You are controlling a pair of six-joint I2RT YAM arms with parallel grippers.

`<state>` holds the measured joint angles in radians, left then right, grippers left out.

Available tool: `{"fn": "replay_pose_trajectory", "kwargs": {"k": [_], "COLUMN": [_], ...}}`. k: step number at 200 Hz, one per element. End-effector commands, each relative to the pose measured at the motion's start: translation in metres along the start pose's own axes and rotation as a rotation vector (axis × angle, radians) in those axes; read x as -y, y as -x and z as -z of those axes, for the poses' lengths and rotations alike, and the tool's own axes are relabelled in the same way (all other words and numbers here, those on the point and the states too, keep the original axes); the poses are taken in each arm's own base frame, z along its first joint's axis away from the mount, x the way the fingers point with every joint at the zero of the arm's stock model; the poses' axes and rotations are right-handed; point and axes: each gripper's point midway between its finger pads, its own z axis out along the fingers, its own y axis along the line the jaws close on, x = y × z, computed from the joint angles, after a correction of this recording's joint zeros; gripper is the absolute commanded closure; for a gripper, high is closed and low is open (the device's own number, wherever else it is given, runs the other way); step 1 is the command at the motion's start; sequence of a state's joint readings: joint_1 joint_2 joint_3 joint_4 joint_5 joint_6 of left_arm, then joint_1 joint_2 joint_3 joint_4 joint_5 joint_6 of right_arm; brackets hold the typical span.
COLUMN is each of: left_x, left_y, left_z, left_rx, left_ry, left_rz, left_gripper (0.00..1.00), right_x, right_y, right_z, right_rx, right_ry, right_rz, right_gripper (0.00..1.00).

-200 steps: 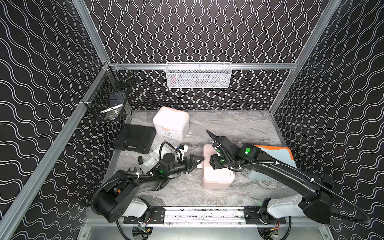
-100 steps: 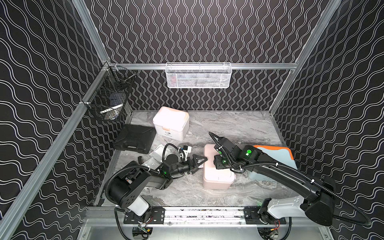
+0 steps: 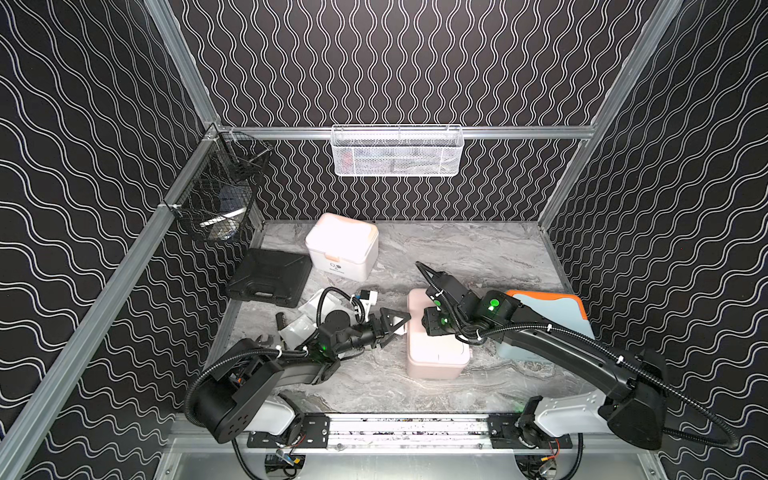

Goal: Open first aid kits and take out gauze
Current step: Fasten the fastener of the first aid kit.

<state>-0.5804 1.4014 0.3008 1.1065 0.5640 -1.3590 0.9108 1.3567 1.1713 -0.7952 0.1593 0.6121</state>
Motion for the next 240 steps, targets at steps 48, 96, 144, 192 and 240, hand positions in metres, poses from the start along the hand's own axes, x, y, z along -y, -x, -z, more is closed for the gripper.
{"fn": "replay_pose_trajectory", "kwargs": {"k": [48,96,144,192,240], "left_x": [-0.004,0.0,0.015,0.028,0.029], "left_y": [0.004,0.008,0.009,0.01,0.003], "left_z": [0.009,0.017,0.022,0.017,0.007], "left_rx": [0.022,0.028,0.022,0.016,-0.002], "left_ry": [0.004,0.041,0.077,0.032,0.02], "left_rz": [-0.019,-0.043,-0.089,-0.081,-0.08], "left_gripper": [0.01,0.01,0.01,0.01,0.01], "right_x": [0.011,0.011,0.01,0.008,0.01], "right_y": [-0.024,-0.025,-0.025,-0.025,-0.026], "right_z": [0.003,0.002,0.002,0.0,0.0], "right_rx": [-0.104,-0.105,-0.103,-0.103,-0.104], "right_ry": [-0.035,-0.028,-0.025,-0.02,-0.022], "right_rz": [-0.009,-0.012,-0.011,-0.009,-0.008], "right_gripper": [0.53,0.53,0.53,0.53,0.53]}}
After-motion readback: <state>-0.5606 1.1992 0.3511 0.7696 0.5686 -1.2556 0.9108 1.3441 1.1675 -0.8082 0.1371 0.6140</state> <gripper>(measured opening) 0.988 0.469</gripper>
